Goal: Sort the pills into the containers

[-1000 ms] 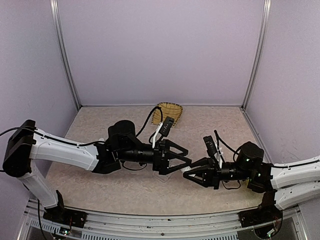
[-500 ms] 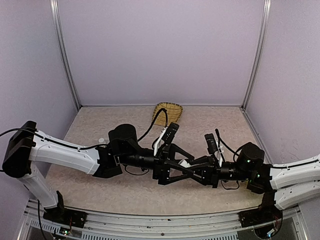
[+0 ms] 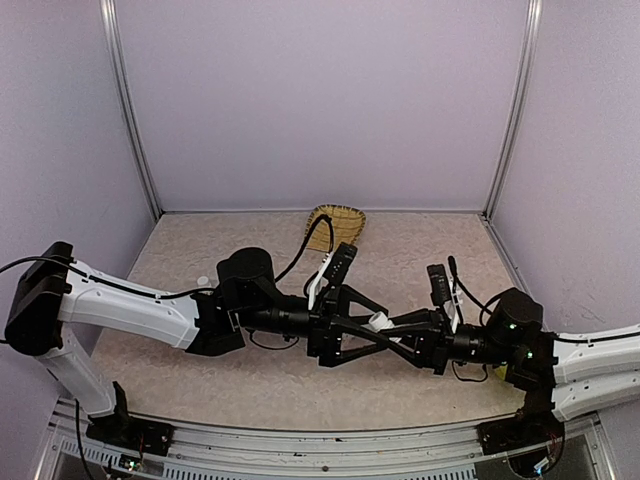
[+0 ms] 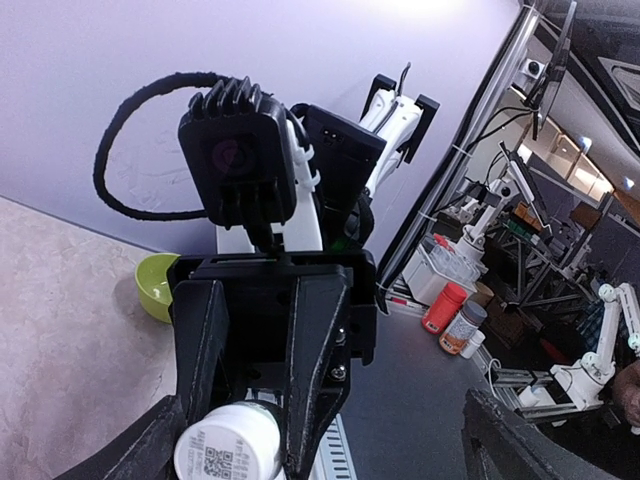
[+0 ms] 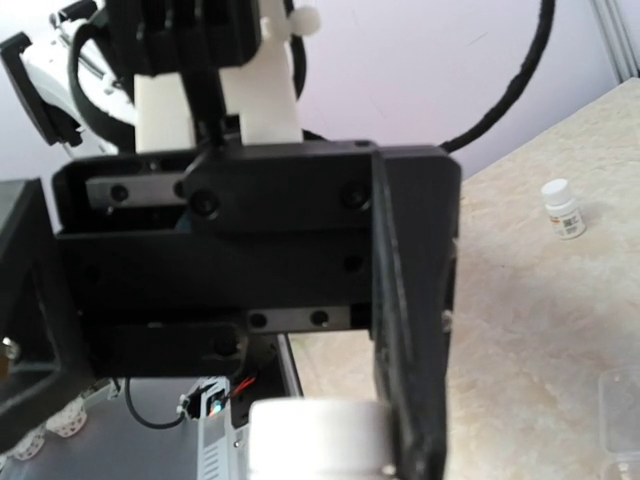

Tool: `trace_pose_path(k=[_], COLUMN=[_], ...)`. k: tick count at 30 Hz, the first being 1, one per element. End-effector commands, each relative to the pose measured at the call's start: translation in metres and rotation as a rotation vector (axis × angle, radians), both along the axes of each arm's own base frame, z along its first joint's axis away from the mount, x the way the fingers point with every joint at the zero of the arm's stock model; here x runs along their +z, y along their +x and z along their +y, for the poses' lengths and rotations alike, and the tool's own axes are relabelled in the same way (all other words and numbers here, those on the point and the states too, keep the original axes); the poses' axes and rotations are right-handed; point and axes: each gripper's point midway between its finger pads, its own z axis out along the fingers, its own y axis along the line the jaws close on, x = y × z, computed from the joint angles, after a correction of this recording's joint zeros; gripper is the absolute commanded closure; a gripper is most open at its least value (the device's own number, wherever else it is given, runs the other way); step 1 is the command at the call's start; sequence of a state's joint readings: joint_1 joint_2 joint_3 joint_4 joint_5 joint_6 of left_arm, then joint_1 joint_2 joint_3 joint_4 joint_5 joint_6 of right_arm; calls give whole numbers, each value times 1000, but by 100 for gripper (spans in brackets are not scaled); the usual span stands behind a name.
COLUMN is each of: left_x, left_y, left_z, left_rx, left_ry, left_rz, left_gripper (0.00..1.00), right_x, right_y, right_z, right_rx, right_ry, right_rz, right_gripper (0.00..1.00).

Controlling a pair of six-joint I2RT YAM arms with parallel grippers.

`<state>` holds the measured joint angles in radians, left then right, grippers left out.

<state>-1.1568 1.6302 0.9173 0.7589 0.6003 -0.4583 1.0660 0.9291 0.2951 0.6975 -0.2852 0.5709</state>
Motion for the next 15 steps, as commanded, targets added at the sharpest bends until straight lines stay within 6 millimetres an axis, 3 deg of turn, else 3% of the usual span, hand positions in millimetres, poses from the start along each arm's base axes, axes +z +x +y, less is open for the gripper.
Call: trace_pose_path(k=[1, 15], left_x=[9, 9], left_y=[-12, -16], left_z=[1, 5], left_rx=[-58, -71], left_ry=[-24, -20], left_rz=[-19, -15], left_gripper=[9, 10], right_x=[-9, -3], right_y=[20, 25], right_z=[-13, -28], right_rx=[-134, -202], right_ry=[-22, -12], right_rz=[20, 3], right_gripper=[82, 82])
